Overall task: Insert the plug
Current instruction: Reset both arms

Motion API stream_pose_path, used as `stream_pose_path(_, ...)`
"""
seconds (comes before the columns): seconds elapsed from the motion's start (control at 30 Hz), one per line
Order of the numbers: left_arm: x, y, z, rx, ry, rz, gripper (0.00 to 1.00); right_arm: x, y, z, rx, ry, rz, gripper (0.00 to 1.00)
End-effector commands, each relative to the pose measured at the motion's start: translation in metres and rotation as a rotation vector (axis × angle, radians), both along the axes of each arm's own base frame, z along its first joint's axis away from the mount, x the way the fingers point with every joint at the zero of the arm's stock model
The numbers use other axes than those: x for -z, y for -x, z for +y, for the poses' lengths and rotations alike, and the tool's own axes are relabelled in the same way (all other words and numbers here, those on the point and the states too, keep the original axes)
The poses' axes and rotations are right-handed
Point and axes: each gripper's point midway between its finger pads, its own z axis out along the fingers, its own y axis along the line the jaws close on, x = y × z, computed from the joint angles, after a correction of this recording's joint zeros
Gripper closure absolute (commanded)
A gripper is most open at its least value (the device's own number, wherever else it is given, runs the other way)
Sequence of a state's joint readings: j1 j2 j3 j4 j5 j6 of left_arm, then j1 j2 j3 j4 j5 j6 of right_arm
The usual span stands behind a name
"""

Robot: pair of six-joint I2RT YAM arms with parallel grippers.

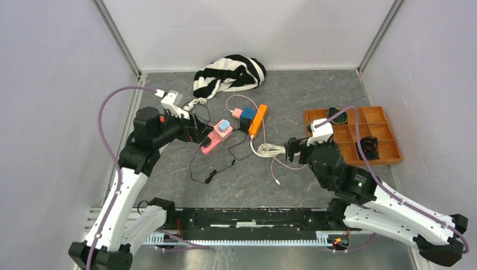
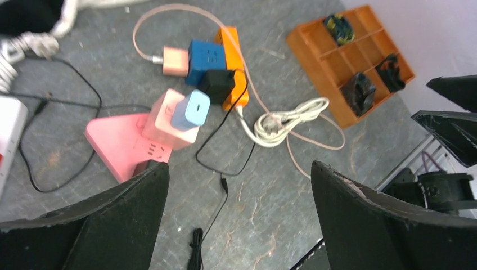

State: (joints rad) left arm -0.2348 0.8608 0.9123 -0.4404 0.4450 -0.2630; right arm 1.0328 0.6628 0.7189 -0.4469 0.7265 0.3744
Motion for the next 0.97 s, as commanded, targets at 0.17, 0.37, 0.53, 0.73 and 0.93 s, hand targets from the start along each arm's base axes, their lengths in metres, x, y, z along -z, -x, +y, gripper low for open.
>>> stream_pose_path(0.17, -0.099, 0.033, 0.004, 0.007, 0.112, -0.279, 0.0, -0.063, 0.0, -0.014, 0.029, -0.112, -0.126, 0.02)
stream_pose_path(0.37, -0.091, 0.042, 0.007, -0.01, 0.126, -0.275, 0.0, -0.073, 0.004, -0.015, 0.003, -0.168, -0.166, 0.02)
stream_pose_path(0.53, -0.085, 0.044, 0.01, -0.027, 0.126, -0.273, 0.0, -0.066, 0.005, -0.011, -0.016, -0.173, -0.156, 0.02)
stream_pose_path(0.73, -0.09, 0.046, 0.012, -0.033, 0.12, -0.291, 0.0, -0.063, 0.007, -0.009, -0.028, -0.186, -0.154, 0.02)
stream_pose_path(0.93, -0.084, 0.041, 0.014, -0.053, 0.112, -0.271, 0.0, -0.065, 0.008, -0.013, -0.025, -0.192, -0.161, 0.02)
